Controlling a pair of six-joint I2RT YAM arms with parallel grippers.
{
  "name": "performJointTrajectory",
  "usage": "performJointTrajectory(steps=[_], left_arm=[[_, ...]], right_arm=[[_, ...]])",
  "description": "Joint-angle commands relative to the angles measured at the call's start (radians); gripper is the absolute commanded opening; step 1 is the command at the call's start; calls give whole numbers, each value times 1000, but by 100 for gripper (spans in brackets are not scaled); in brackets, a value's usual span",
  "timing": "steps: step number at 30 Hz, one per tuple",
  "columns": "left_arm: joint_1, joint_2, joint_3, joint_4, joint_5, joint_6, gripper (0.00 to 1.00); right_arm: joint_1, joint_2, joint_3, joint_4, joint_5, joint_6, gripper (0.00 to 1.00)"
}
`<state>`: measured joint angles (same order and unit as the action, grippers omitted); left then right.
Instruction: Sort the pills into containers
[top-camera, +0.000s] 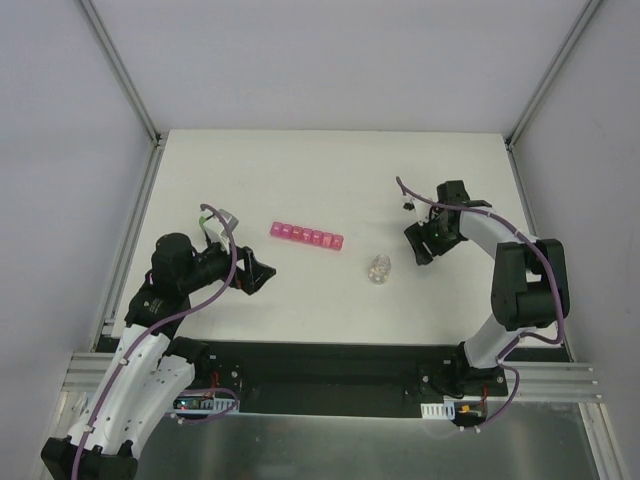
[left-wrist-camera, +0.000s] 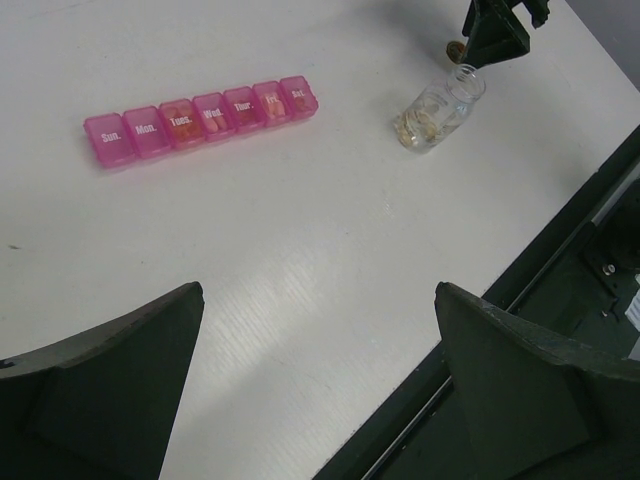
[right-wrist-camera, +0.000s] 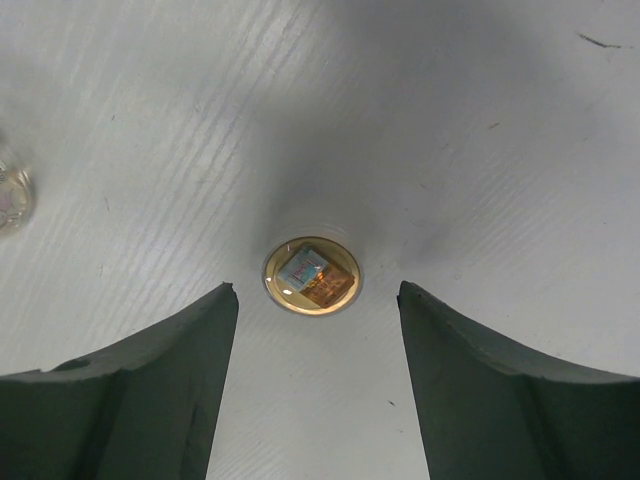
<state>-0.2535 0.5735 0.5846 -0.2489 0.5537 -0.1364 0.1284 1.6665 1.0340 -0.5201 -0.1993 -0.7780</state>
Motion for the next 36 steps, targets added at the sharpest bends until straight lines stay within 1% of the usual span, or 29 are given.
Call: performJointTrajectory(steps=[1, 3, 5, 6, 7, 9, 10, 12, 13, 14, 16, 19, 24, 29, 32, 36], left_arm=[[7, 6, 1, 30, 49, 27, 99], [7, 12, 1, 31, 61, 27, 99], [7, 15, 0, 34, 80, 26, 99], [8, 15, -2, 37, 89, 27, 99], [7, 14, -2, 40, 100, 29, 99], [7, 14, -6, 49, 118, 27, 99], [8, 12, -6, 53, 120, 27, 99], [8, 11, -9, 57, 126, 26, 99], [8, 14, -9, 57, 129, 26, 99], [8, 12, -11, 57, 130, 26, 99], [7, 11, -12, 60, 137, 24, 99], [7, 8, -14, 65, 141, 24, 99], [7, 9, -16, 65, 150, 24, 99], [7, 11, -17, 69, 155, 24, 99], [7, 12, -17, 71, 161, 24, 99], [7, 15, -19, 77, 170, 21, 99]], right_arm=[[-4, -30, -3, -24, -18, -23, 68], [-4, -51, -9, -34, -44, -52, 69], [2, -115, -23, -55, -148, -88, 73], [5, -143, -29, -67, -194, -148, 75], [11, -174, -37, -78, -292, -190, 84], [40, -260, -69, -121, -389, -274, 91], [53, -286, -86, -132, -455, -367, 97], [89, -344, -126, -158, -506, -459, 100], [100, -356, -137, -162, -546, -534, 100], [118, -367, -153, -169, -561, -572, 100], [155, -364, -160, -159, -565, -613, 100], [200, -329, -146, -83, -494, -574, 100], [217, -264, -75, -69, -473, -554, 100], [249, -211, -42, -66, -466, -535, 99], [269, -183, -29, -57, -454, -512, 96], [283, -157, -15, -49, -447, -477, 90]])
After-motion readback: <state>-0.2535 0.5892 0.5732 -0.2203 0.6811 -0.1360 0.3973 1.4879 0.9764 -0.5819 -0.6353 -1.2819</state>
